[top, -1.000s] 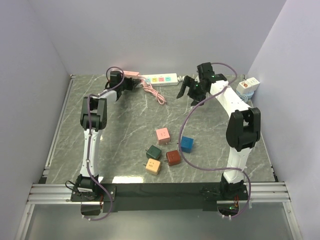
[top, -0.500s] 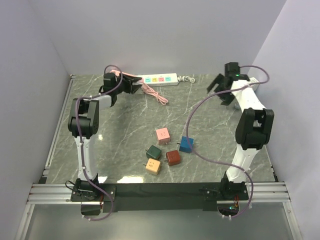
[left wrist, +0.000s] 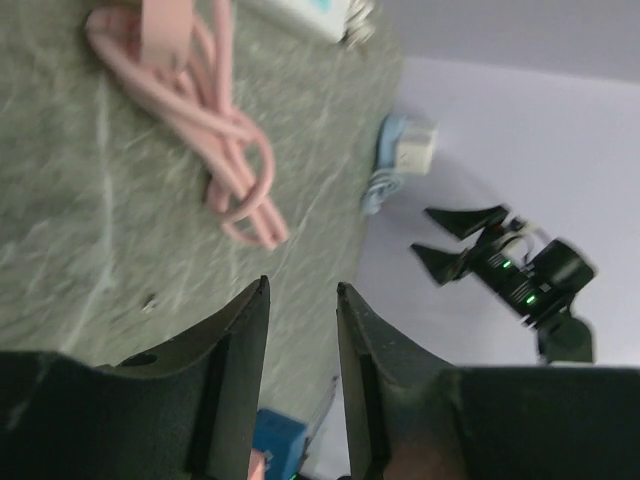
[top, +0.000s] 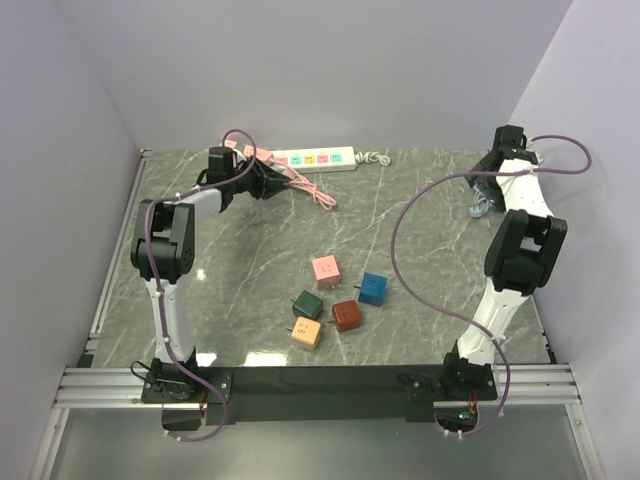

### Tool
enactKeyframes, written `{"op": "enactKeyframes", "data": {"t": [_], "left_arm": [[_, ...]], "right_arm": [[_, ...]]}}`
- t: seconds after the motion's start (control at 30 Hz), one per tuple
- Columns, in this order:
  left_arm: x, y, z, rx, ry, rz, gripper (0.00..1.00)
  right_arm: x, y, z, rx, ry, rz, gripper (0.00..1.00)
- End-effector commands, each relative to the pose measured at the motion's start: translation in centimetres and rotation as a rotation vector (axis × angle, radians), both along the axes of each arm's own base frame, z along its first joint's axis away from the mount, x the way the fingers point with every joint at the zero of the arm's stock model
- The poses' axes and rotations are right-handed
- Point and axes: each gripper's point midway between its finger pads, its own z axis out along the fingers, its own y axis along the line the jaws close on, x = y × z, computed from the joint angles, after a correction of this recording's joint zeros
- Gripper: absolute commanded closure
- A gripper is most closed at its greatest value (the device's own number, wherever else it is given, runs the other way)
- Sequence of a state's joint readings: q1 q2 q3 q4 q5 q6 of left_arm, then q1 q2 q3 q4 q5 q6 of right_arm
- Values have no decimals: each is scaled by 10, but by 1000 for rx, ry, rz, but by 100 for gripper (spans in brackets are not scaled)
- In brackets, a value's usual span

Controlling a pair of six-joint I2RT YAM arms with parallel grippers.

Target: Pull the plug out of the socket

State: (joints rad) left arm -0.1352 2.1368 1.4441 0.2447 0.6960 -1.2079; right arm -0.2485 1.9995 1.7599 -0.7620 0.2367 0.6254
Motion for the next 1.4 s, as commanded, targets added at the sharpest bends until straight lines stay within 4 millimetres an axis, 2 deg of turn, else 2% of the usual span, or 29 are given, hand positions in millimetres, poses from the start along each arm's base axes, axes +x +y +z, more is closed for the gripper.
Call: {"op": "enactKeyframes", "data": {"t": [0.0,0.07,0.13,0.17,0.2,0.53,0.63,0.7,0.77,0.87,0.93,0.97,1.0,1.03,1.1,1.13,1.17,1.2,1.27,1.3,1.33,1.37], "left_arm": [[-24,-12,-3,101,-73,-144,61],[-32,-15,-9,112,-57,-175,61],[-38,-20,-11,108,-62,-205,60],[-42,-21,-15,99,-52,-219,60],[-44,-21,-18,96,-45,-221,60],[-54,-18,-27,163,-48,-236,61],[-55,-16,-30,193,-54,-246,62],[-61,-14,-44,217,2,-257,63],[-59,-14,-47,229,2,-258,64],[-52,-13,-53,246,5,-233,66],[-44,-13,-57,250,4,-221,67],[-41,-14,-58,252,6,-217,68],[-38,-14,-66,255,21,-214,69],[-29,-16,-61,254,-2,-208,69],[-21,-18,-74,260,21,-204,71],[-10,-20,-66,260,1,-201,71],[-7,-24,-67,262,0,-203,72],[-2,-25,-77,266,12,-198,72],[11,-33,-69,252,-15,-190,73],[13,-36,-77,245,-4,-191,74],[21,-39,-71,234,-13,-180,74],[25,-40,-80,227,-1,-172,74]], "right_arm": [[11,-31,-2,-114,17,-1,0],[14,-40,-15,-129,51,0,0],[18,-47,-17,-134,49,0,0],[19,-49,-28,-126,69,-2,0],[22,-51,-28,-120,64,-9,0],[37,-50,-64,-25,60,14,13],[39,-43,-79,24,82,29,21],[39,-36,-83,57,74,43,30],[38,-29,-87,87,66,55,39],[32,-22,-91,115,66,75,43],[27,-12,-94,149,75,97,58],[26,-9,-94,157,70,109,68],[23,-5,-95,168,73,115,92],[18,2,-94,172,77,126,99],[17,10,-89,178,57,144,100],[13,22,-85,203,50,164,100],[12,30,-82,217,38,181,100],[12,40,-79,231,28,203,100],[7,77,-68,269,7,300,100],[5,89,-55,274,-14,332,100],[-3,120,-58,312,1,401,100],[-8,134,-56,328,2,429,100]]}}
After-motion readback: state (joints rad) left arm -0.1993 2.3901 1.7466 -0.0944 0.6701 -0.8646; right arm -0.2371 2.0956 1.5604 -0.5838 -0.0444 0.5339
